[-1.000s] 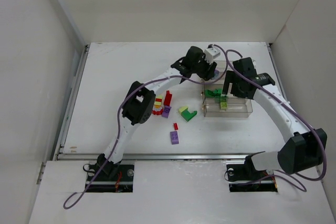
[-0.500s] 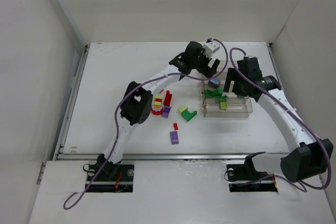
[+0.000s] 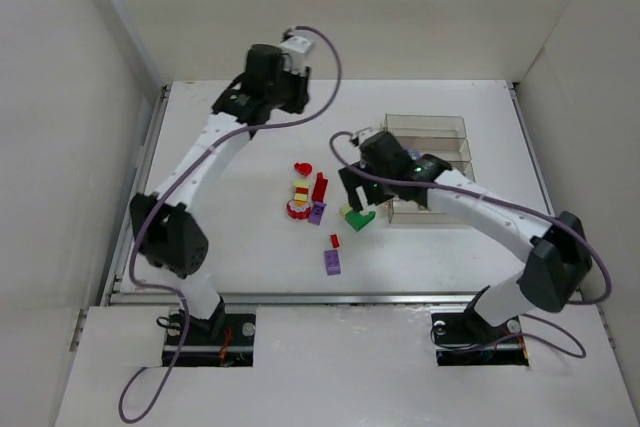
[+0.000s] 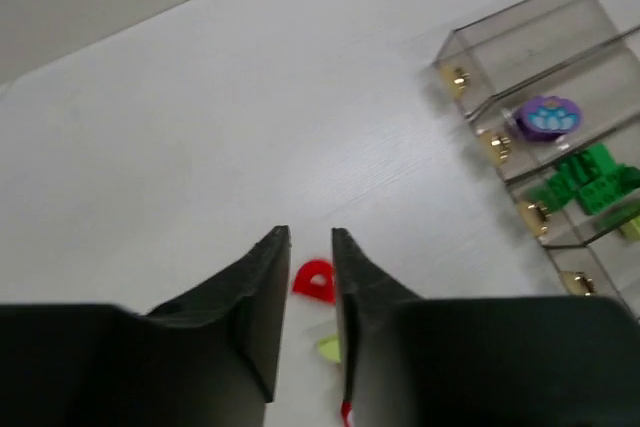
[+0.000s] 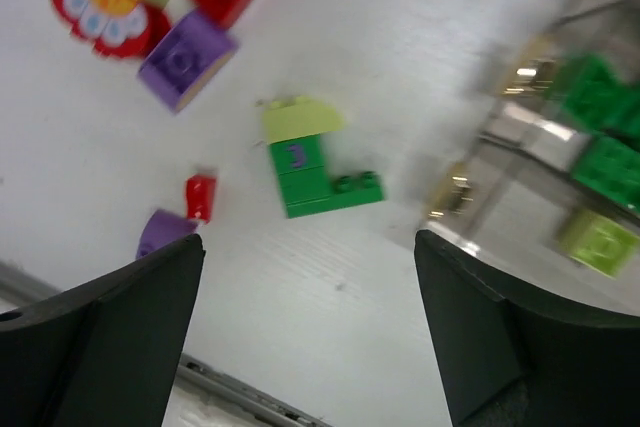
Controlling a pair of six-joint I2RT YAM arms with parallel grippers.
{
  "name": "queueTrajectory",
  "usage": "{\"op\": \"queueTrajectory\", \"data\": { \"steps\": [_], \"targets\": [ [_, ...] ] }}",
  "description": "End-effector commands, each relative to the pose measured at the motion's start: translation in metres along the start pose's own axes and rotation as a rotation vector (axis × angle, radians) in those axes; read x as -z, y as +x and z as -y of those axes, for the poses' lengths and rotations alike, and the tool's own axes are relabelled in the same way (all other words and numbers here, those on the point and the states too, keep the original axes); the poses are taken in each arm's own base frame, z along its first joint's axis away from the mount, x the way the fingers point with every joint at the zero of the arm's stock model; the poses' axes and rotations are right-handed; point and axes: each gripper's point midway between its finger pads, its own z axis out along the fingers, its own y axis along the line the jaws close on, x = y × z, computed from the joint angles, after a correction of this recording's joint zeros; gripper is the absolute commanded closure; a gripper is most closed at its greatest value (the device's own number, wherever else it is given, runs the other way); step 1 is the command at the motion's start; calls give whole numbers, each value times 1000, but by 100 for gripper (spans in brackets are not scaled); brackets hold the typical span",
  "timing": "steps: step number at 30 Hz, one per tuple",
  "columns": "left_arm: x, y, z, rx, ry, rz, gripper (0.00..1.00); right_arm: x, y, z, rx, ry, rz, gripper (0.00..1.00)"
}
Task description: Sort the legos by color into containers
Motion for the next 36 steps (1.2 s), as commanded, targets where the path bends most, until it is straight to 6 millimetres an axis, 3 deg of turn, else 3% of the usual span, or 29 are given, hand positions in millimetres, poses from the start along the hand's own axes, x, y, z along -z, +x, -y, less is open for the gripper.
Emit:
{"op": "queueTrajectory", "data": {
  "steps": [1,2,4,7,9,11,13,17,20,22,25,29,30,31,32,33,36],
  "targets": [
    [42,43,-47,92,-116,-93,83,-6,-5,-46,88,-106,4,10],
    [50,50,-61,102,-166,-93,92,-13,3,-54,91,-121,-16,12],
    [68,76,-88,159,-252,-116,99,-16,16,-76,123,-186,-38,18],
    [82,108,-110,237,-350,-145,99,-24,42,-95,150,-217,-118,23],
    [88,121,-122,275,-391,-147,99,-27,60,-105,157,-231,-185,20],
    [91,129,-126,282,-403,-139,97,-23,68,-118,161,-251,-208,10],
    [94,126,-126,288,-413,-126,94,-29,79,-122,127,-237,-250,0],
    [97,122,-131,291,-430,-114,87,-44,103,-123,71,-188,-332,0],
    [99,119,-129,290,-421,-105,84,-50,117,-135,75,-162,-374,2],
    [99,124,-125,292,-406,-114,84,-53,128,-126,67,-82,-419,5],
    [97,124,-122,303,-385,-112,84,-61,139,-121,40,-25,-460,17],
    [96,123,-118,304,-365,-111,84,-61,140,-123,26,-41,-454,49],
    [96,123,-117,305,-354,-111,84,-55,131,-123,22,-49,-425,61],
    [96,123,-117,305,-354,-111,84,-53,129,-124,27,-60,-410,84],
    [96,123,-117,305,-354,-111,84,-49,124,-125,24,-69,-395,92],
    [96,123,-117,305,-354,-111,84,-38,109,-128,23,-102,-344,99],
    [95,127,-116,307,-354,-120,84,-16,68,-127,11,-118,-175,100]
  ]
}}
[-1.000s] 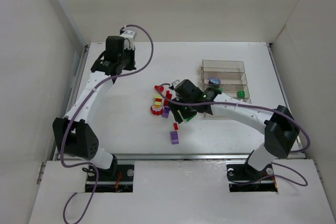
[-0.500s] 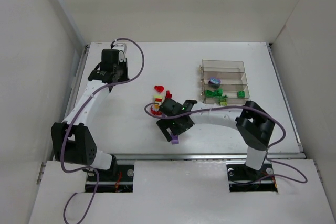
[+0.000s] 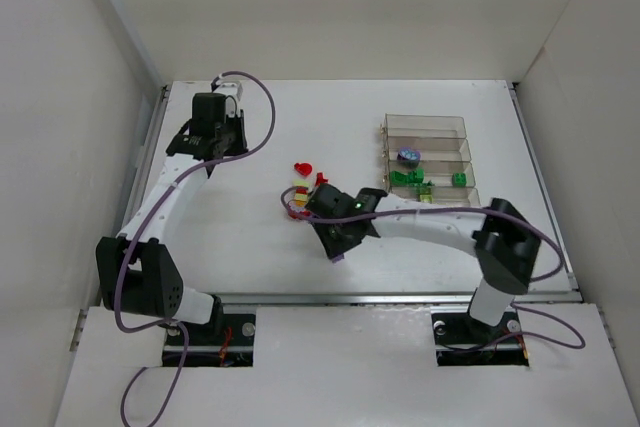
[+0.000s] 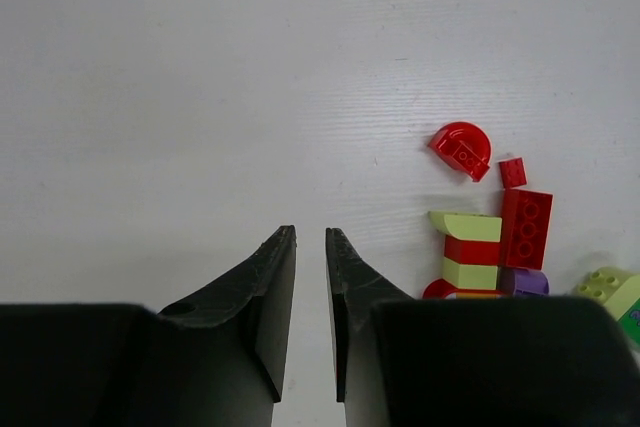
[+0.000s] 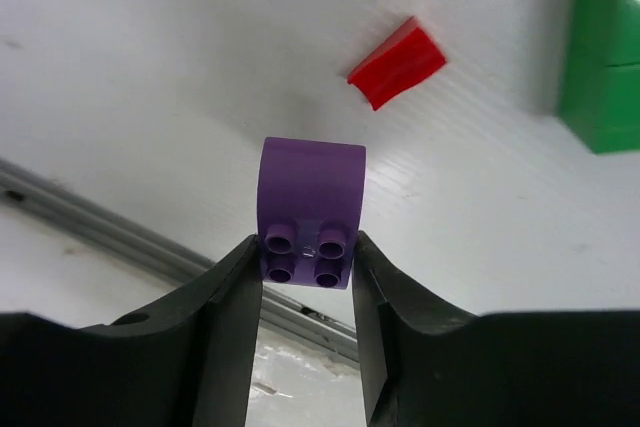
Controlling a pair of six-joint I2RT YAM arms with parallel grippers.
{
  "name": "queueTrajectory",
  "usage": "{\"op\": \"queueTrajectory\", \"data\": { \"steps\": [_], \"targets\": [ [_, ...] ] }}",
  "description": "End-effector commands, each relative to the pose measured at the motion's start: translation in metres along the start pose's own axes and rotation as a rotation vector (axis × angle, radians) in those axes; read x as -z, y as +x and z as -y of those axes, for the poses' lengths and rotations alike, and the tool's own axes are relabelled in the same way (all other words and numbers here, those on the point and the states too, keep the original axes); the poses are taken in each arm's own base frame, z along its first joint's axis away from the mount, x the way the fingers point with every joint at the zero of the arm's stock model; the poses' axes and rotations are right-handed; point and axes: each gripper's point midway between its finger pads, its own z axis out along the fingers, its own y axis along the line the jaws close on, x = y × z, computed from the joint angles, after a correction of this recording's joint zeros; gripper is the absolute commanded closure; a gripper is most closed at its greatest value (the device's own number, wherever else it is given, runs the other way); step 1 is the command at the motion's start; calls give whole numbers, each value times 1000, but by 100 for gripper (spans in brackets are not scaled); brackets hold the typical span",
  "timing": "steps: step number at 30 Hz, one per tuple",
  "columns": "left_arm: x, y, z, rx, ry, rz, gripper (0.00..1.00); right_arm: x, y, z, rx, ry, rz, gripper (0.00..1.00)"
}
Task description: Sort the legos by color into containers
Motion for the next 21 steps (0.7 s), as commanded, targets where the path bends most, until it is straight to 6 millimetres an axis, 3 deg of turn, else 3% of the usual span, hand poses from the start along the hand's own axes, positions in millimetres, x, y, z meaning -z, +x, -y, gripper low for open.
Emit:
{"op": "queueTrajectory", "data": {
  "steps": [1,2,3,5,6,7,9,10,13,15,17,21],
  "targets": [
    [9,-9,3,12,19,44,84,80,-55,-2,-32,-48,315,100],
    [9,-9,5,12,29,43,84,97,-68,3,-62,-32,393,100],
    [9,-9,5,12,29,43,84,122,-88,28,-137,35,502,100],
    [9,-9,7,12,38,42,80,135,-103,61,-272,76,555,100],
    [9,-9,7,12,38,42,78,136,-115,101,-390,131,570,100],
    [8,-5,6,12,37,33,76,139,-120,121,-460,139,580,100],
    [8,-5,8,12,46,31,70,126,-119,163,-596,188,543,100],
    [11,-7,8,11,48,42,68,122,-119,200,-679,236,531,100],
    [14,-9,6,2,38,53,65,103,-115,257,-810,324,471,100],
    [18,-12,4,-9,30,66,64,89,-107,277,-838,364,425,100],
    [19,-11,2,-8,20,68,63,88,-108,298,-887,379,433,100],
    [19,-13,3,-9,21,77,63,94,-134,316,-865,383,512,100]
  ]
}}
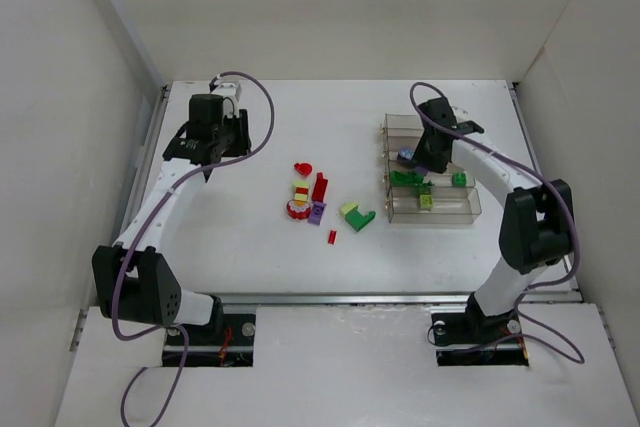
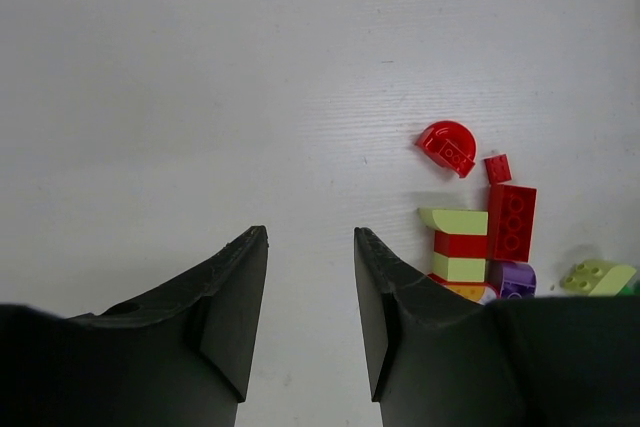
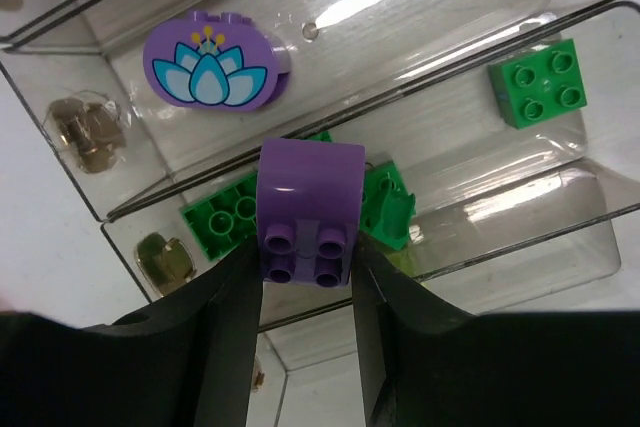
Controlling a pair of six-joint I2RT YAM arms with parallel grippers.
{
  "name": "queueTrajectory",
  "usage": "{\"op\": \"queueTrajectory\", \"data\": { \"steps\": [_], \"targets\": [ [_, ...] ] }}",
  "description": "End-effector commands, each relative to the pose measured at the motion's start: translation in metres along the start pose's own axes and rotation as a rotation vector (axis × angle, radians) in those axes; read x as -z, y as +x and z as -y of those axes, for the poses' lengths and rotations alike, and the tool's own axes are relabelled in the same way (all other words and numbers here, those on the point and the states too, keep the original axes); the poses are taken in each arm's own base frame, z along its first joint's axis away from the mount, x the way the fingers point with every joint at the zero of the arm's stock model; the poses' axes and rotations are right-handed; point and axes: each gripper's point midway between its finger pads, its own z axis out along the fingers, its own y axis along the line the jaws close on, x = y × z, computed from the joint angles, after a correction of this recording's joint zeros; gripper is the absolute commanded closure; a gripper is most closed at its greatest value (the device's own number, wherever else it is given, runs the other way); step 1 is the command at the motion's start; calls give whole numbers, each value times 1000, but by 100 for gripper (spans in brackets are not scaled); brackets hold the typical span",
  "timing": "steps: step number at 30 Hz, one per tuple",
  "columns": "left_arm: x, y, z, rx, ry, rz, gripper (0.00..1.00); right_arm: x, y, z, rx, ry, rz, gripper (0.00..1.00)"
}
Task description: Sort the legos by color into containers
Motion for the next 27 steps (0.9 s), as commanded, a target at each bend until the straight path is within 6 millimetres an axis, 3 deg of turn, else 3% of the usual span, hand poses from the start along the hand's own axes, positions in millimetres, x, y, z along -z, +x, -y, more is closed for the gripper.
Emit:
{"op": "queueTrajectory", "data": {
  "steps": [1,7,11,14,18,21,22,23,27],
  "targets": [
    [9,-11,-1,-7,-4,53,63,17,-47,-27,-21,-89,130,100],
    [9,-11,-3,-16,-13,54,63,8,-74,-34,-63,-76,167,100],
    [9,-11,-5,-16,-24,55,63,-22,-71,-26,-130,-4,125,99],
    [9,-12,-9,-10,-31,56,63,-29,-76,-22,-168,1,133,91],
    [9,-12,-12,-5,-38,57,63,-34,-83,-23,-214,-7,151,71],
    [9,-12,-12,-5,-38,57,63,-31,-93,-22,-231,-20,175,38],
    [9,-12,-12,-5,-38,57,63,-31,-93,-22,-222,-19,175,23],
    [9,-13,-16,0,-46,58,63,-26,-96,-22,-224,-23,180,0],
    [9,-13,-16,0,-46,58,62,-10,-92,-19,-188,-9,199,0]
  ]
}}
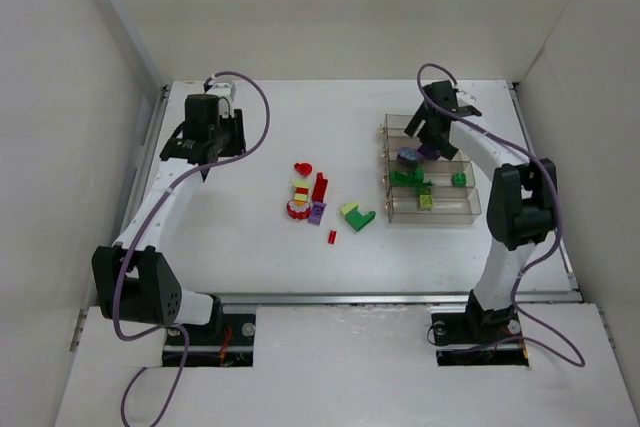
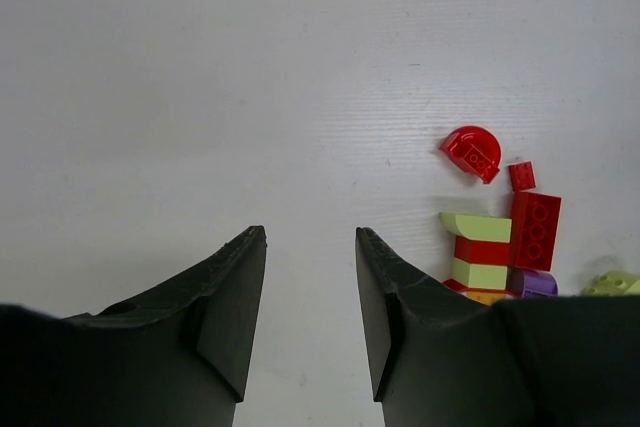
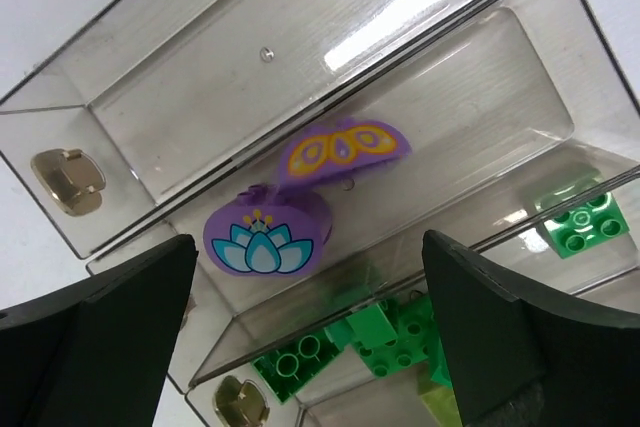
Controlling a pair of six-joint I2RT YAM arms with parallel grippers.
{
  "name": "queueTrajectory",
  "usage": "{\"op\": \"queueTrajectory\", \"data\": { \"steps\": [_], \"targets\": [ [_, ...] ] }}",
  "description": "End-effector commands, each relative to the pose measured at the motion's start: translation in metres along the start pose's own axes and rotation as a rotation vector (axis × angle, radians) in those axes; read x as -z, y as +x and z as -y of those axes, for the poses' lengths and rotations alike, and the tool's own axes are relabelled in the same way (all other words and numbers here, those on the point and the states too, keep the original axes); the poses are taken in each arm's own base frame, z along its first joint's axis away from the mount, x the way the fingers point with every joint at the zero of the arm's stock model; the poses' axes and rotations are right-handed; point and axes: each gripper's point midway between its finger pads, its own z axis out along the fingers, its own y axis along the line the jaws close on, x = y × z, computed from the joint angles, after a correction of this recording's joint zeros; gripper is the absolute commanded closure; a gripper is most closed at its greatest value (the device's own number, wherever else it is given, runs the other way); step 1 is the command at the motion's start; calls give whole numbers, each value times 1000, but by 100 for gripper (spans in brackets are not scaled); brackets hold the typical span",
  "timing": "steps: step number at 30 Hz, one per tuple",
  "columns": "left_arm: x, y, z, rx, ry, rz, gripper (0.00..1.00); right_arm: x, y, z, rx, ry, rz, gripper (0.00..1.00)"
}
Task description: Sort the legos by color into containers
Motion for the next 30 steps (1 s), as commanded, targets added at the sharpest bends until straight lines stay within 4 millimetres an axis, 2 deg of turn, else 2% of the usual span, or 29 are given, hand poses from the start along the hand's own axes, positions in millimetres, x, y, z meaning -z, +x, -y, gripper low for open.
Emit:
{"op": "queueTrajectory", "data": {
  "steps": [1,3,4,5,6,7,9,10,11,12,13,14,16,18,20,21,26,30],
  "targets": [
    [9,-12,-2,-3,-5,56,62,48,-36,-18,25,-95,147,0],
    [9,-12,-2,-3,-5,56,62,68,-33,-34,123,-164,206,0],
    [6,-10,-3,-3,-6,47,62,82,-6,-54,232,-225,210,0],
    [6,-10,-3,-3,-6,46,62,105,-4,-75,359,-314,273,0],
    [6,-10,-3,-3,-6,46,62,117,13,-89,458,-375,279,0],
    [6,-10,-3,-3,-6,46,62,140,61,-120,607,-514,238,0],
    [6,-10,-3,-3,-6,46,62,154,114,-136,843,-633,176,2],
    [6,-10,-3,-3,-6,46,62,159,139,-140,906,-676,132,8],
    [6,-10,-3,-3,-6,46,62,172,171,-148,962,-755,68,12],
    [6,-10,-3,-3,-6,46,62,166,191,-147,981,-753,-3,15],
    [6,-10,-3,-3,-6,46,62,164,201,-146,973,-759,-50,23],
    [6,-10,-3,-3,-6,46,62,167,217,-147,968,-789,-113,26],
    [6,-10,-3,-3,-6,46,62,156,231,-141,903,-726,-205,28],
    [6,-10,-3,-3,-6,46,62,160,237,-143,858,-736,-252,29],
    [6,-10,-3,-3,-6,46,62,157,250,-143,843,-753,-303,27],
    [6,-10,-3,-3,-6,46,62,162,257,-144,862,-757,-299,25],
    [6,-10,-1,-3,3,45,62,142,285,-135,931,-680,-356,20],
    [6,-10,-1,-3,3,45,62,137,291,-131,980,-645,-346,18]
  ]
}}
